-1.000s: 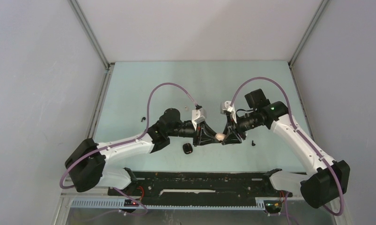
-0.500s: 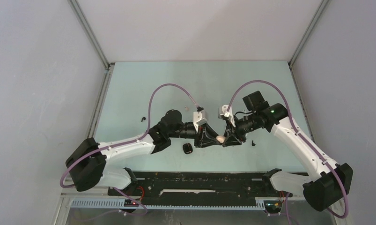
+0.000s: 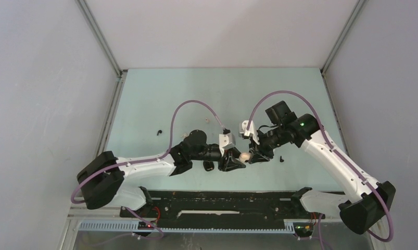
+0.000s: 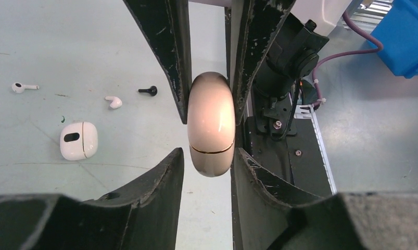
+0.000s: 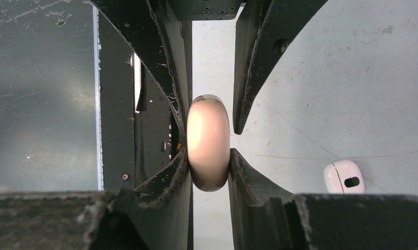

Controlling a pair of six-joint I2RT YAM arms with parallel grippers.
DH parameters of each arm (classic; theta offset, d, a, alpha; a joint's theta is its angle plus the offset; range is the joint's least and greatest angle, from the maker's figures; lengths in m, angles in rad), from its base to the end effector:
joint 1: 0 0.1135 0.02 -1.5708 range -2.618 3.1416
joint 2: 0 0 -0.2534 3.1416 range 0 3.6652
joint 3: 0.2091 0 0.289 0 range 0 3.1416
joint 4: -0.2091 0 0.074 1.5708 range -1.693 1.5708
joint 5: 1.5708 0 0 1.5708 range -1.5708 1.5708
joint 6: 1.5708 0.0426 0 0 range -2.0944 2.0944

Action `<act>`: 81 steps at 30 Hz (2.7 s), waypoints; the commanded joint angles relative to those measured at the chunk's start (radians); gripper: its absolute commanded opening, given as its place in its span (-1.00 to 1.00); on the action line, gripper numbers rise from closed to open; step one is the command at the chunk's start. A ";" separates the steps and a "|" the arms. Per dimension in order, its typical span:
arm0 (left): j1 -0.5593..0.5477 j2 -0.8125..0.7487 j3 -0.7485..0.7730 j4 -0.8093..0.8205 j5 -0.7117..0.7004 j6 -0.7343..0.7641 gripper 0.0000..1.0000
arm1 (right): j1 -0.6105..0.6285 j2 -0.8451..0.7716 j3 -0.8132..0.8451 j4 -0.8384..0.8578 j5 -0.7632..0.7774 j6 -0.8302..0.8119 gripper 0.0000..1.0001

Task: Insert the wireless bluetooth earbuds into the charging case
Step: Open the charging case, then pick up the earbud from the center of the board.

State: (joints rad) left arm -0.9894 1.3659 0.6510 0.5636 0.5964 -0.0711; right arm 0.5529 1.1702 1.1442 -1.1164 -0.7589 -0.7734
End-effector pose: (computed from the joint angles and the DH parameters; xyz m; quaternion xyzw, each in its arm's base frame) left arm 0.1608 -0.2883 0.2051 0.4930 0.5651 -0.5073 0.4246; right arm 0.1964 0.1557 0.3040 -0.6208 0.6668 0.3380 0.2361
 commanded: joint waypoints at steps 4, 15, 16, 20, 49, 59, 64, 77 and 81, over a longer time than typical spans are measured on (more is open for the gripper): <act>-0.011 0.002 -0.001 0.084 -0.018 0.025 -0.11 | 0.024 0.006 0.051 -0.010 0.022 0.003 -1.00; -0.011 0.011 0.002 0.093 -0.015 0.013 -0.70 | 0.034 0.001 0.051 0.007 0.032 0.041 -0.96; -0.012 0.010 0.000 0.095 -0.018 0.013 -0.77 | 0.035 0.001 0.052 0.011 0.032 0.048 -0.94; -0.011 0.005 -0.022 0.135 -0.035 0.016 -1.00 | 0.033 0.003 0.052 0.022 0.031 0.089 -0.46; -0.028 -0.040 -0.087 0.254 -0.053 -0.058 -1.00 | -0.333 0.083 0.173 -0.059 -0.398 0.153 0.17; 0.013 -0.348 -0.108 -0.074 -0.168 -0.084 -1.00 | -0.427 0.077 0.163 0.148 -0.239 0.235 -0.07; 0.105 -0.507 -0.133 -0.215 -0.221 -0.139 -1.00 | -0.360 0.162 0.158 0.350 -0.091 0.347 -0.25; 0.411 -0.835 -0.182 -0.528 -0.293 -0.143 -1.00 | -0.021 0.552 0.256 0.697 0.167 0.537 -0.37; 0.449 -0.885 -0.182 -0.587 -0.350 -0.165 -1.00 | 0.026 0.725 0.367 0.730 0.191 0.657 -0.42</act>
State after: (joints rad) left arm -0.5713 0.5220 0.4702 0.0475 0.3035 -0.2108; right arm 0.5430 1.7744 1.3926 -0.4835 -0.6193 -0.2420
